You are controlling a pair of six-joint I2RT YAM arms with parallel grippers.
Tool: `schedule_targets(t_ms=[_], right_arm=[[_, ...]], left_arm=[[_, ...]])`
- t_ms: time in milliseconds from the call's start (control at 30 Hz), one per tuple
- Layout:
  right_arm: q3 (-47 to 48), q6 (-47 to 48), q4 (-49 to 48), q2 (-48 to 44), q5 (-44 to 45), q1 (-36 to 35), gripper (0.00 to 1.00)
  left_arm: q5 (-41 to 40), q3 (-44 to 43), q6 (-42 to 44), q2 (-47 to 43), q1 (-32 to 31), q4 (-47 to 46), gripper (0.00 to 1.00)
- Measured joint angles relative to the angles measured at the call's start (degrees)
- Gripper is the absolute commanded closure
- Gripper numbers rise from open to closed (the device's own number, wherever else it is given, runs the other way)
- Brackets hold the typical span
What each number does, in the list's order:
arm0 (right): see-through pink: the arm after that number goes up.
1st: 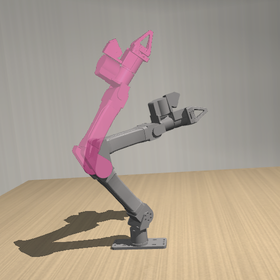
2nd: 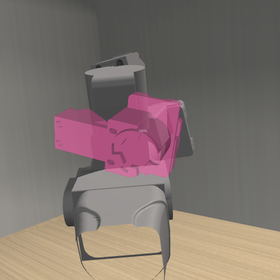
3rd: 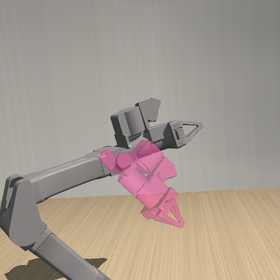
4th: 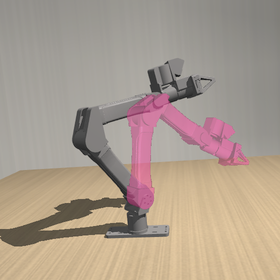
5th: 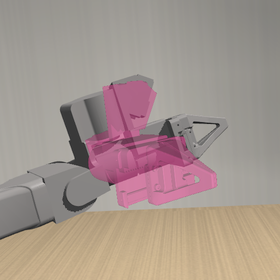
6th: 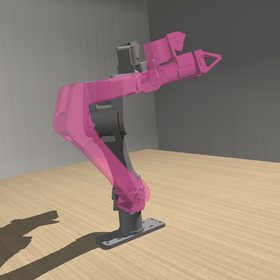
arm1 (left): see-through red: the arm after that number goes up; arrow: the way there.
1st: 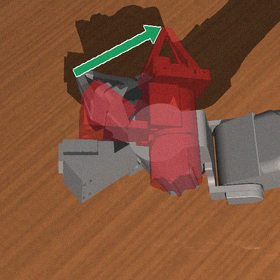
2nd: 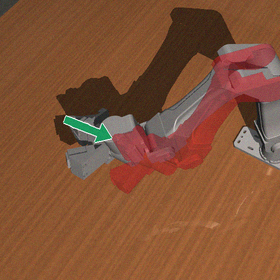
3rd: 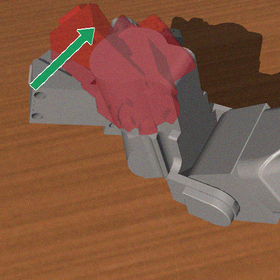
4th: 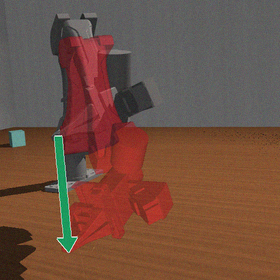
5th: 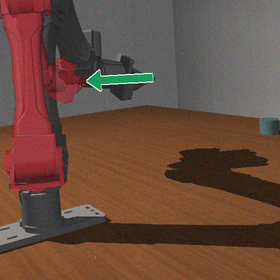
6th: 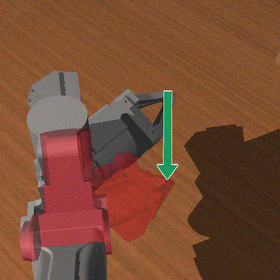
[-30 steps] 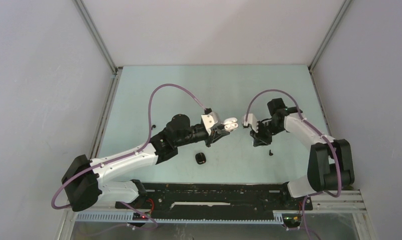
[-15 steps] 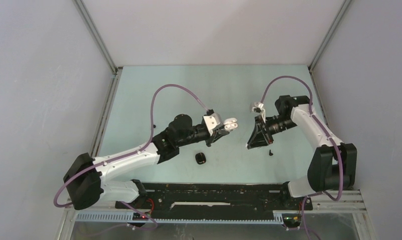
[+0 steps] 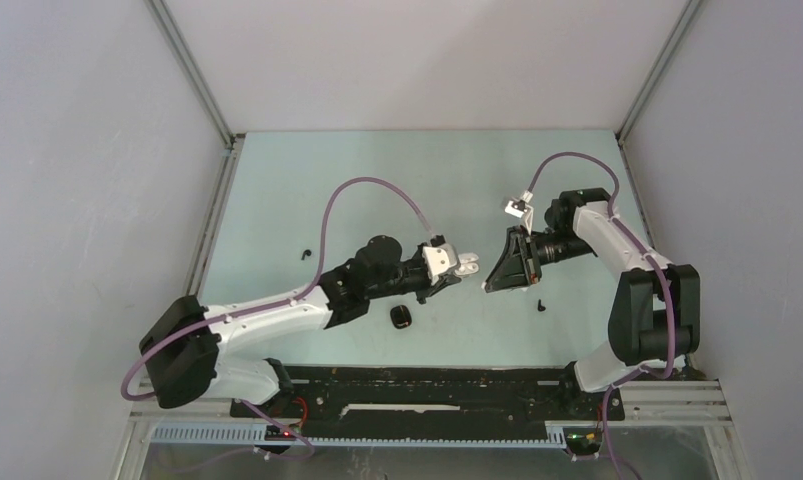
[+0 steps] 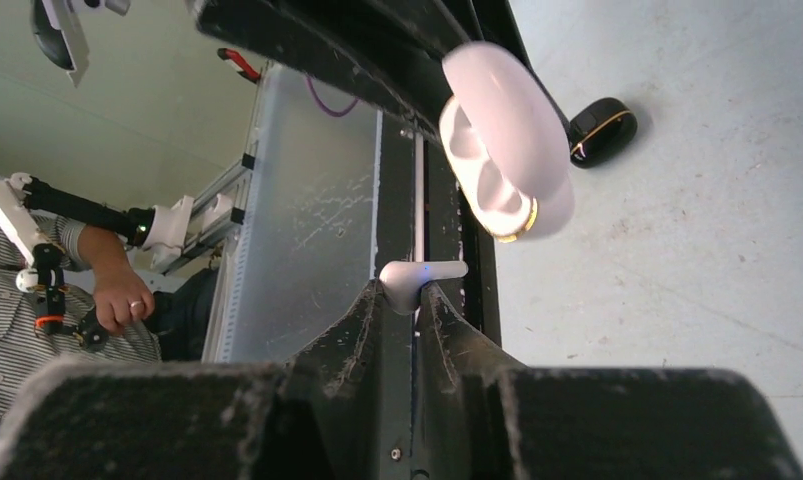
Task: Insert the wireless bluetooth earbuds into the charging case
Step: Pick up the earbud from the center of the board.
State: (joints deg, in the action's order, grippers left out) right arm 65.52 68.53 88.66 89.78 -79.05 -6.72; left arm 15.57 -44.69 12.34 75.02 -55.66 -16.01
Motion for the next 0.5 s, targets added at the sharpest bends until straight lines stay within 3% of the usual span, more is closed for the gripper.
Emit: schedule_targets(t_ms=[500], right_arm=[[2.56, -4.9, 0.81, -2.34, -3.52, -1.14, 0.93]], left_arm=[[1.09, 0.0, 1.81, 1.18, -1.62, 0.83, 1.0]])
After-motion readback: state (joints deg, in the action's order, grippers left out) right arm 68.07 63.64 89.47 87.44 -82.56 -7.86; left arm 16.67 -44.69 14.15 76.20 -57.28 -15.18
